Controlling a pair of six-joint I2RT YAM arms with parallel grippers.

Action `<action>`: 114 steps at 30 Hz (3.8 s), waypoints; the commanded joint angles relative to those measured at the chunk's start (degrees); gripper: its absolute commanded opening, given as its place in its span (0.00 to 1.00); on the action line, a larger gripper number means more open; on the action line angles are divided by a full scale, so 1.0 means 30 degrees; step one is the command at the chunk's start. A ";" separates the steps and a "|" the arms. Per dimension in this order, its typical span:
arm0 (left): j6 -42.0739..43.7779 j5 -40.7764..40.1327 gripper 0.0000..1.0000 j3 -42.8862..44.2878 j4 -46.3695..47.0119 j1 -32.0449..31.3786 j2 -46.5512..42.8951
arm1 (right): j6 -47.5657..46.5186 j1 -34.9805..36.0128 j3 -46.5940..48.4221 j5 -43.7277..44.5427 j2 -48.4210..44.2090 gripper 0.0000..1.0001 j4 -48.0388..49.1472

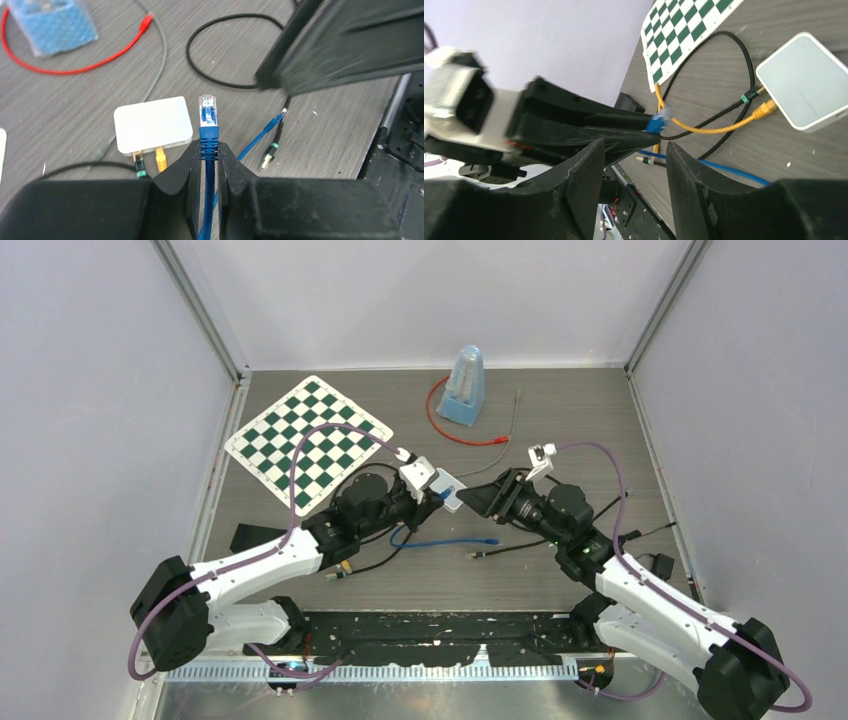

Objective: Insert the plug into the switch port
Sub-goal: Insert the connector into the switch port.

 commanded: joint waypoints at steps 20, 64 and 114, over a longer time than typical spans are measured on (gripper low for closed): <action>-0.4356 -0.5991 0.00 -0.1980 0.2914 -0.0963 0.5688 | -1.3552 -0.4492 0.9692 -0.4588 1.1979 0.63 -0.5860; -0.1328 -0.8604 0.00 -0.3607 1.1074 -0.2024 1.0588 | -1.9253 -0.4555 1.6323 -1.0422 2.1770 0.46 -1.2659; -0.4771 -0.9320 0.00 -0.3286 0.9907 -0.2298 0.9545 | -1.5732 -0.4649 1.2720 -0.9955 2.0056 0.45 -0.9507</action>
